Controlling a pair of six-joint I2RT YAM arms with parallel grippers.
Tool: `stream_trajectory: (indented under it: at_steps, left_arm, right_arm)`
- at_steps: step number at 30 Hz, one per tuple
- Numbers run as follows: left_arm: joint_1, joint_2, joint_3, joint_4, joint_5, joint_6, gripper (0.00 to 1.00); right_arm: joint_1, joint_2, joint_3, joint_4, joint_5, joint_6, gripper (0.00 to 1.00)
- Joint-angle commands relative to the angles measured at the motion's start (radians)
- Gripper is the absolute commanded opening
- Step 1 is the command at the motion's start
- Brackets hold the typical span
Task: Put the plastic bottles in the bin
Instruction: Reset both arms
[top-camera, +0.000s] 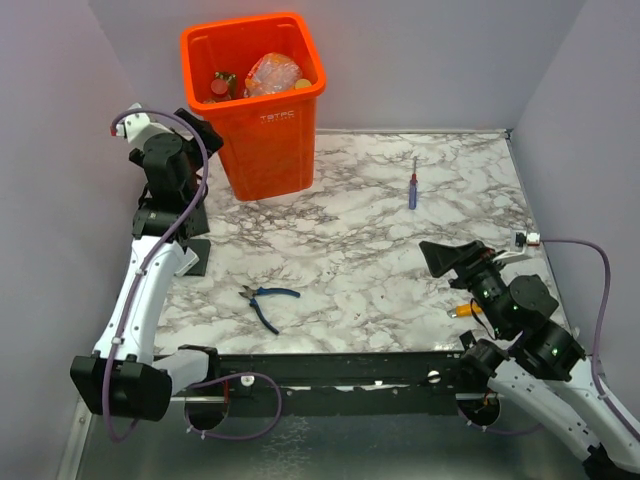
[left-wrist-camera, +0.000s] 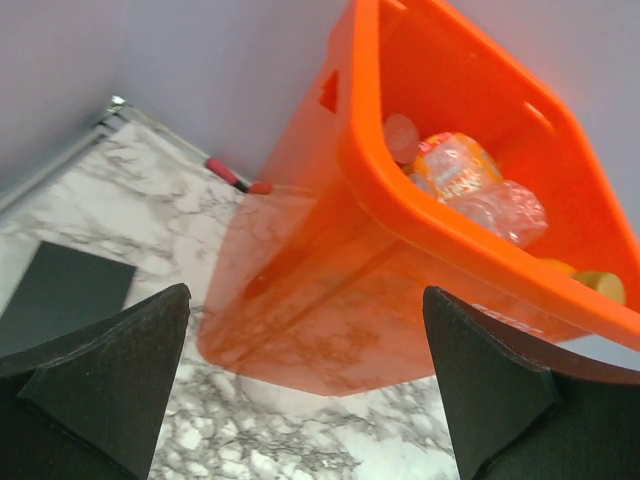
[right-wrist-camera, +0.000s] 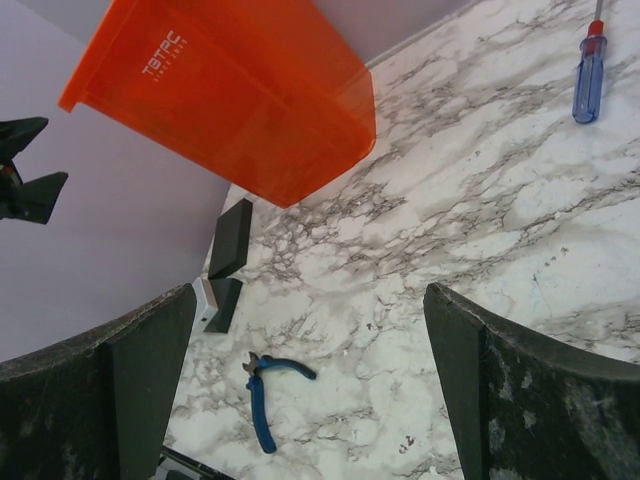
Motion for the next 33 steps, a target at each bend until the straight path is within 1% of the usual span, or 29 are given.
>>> stream_trajectory:
  at_steps: [1, 3, 5, 7, 9, 11, 13, 15, 17, 19, 21, 23, 24, 27, 29, 31, 33]
  left_arm:
    - [0.019, 0.045, 0.005, 0.153, 0.251, -0.063, 0.99]
    - [0.019, 0.036, -0.010, 0.196, 0.313, -0.085, 0.99]
    - [0.012, 0.016, -0.028, 0.200, 0.339, -0.075, 0.99]
    - [-0.011, -0.021, -0.054, 0.181, 0.346, -0.036, 0.99]
    - [-0.059, -0.062, -0.079, 0.133, 0.330, 0.039, 0.99]
    - [-0.138, -0.102, -0.111, 0.073, 0.262, 0.133, 0.99]
    - [-0.235, -0.142, -0.155, 0.019, 0.152, 0.226, 0.99]
    - [-0.318, -0.182, -0.211, -0.017, 0.048, 0.284, 0.99]
    - [-0.355, -0.234, -0.273, -0.040, 0.017, 0.316, 0.99]
    - [-0.363, -0.286, -0.333, -0.048, 0.002, 0.335, 0.99]
    - [-0.364, -0.341, -0.389, -0.047, -0.056, 0.317, 0.99]
    - [-0.363, -0.378, -0.428, -0.046, -0.164, 0.271, 0.99]
    - [-0.363, -0.387, -0.441, -0.047, -0.203, 0.244, 0.99]
    - [-0.363, -0.384, -0.480, -0.054, -0.313, 0.159, 0.99]
    - [-0.365, -0.371, -0.501, -0.077, -0.379, 0.071, 0.99]
    - [-0.364, -0.364, -0.521, -0.094, -0.391, 0.017, 0.99]
    - [-0.365, -0.355, -0.544, -0.092, -0.362, 0.000, 0.99]
  right_arm:
    - [0.003, -0.034, -0.019, -0.051, 0.008, 0.018, 1.00]
    - [0.004, -0.042, -0.018, -0.059, 0.008, 0.018, 1.00]
    - [0.003, -0.044, -0.019, -0.059, 0.004, 0.006, 1.00]
    - [0.002, -0.034, -0.019, -0.048, -0.004, -0.025, 1.00]
    - [0.003, -0.013, -0.010, -0.035, -0.006, -0.069, 1.00]
    - [0.002, 0.024, 0.010, -0.029, 0.005, -0.105, 1.00]
    - [0.002, 0.076, 0.037, -0.020, 0.029, -0.139, 1.00]
    - [0.004, 0.142, 0.073, -0.011, 0.053, -0.170, 1.00]
    - [0.003, 0.216, 0.114, -0.007, 0.073, -0.202, 1.00]
    - [0.003, 0.292, 0.157, -0.008, 0.101, -0.234, 1.00]
    - [0.003, 0.356, 0.196, -0.007, 0.139, -0.263, 1.00]
    - [0.003, 0.410, 0.215, 0.014, 0.191, -0.290, 1.00]
    - [0.004, 0.437, 0.216, 0.033, 0.244, -0.290, 1.00]
    - [0.003, 0.517, 0.224, 0.045, 0.416, -0.232, 1.00]
    - [0.003, 0.560, 0.239, 0.034, 0.460, -0.243, 1.00]
    - [0.003, 0.598, 0.258, 0.024, 0.479, -0.279, 1.00]
    - [0.002, 0.627, 0.269, 0.025, 0.495, -0.341, 1.00]
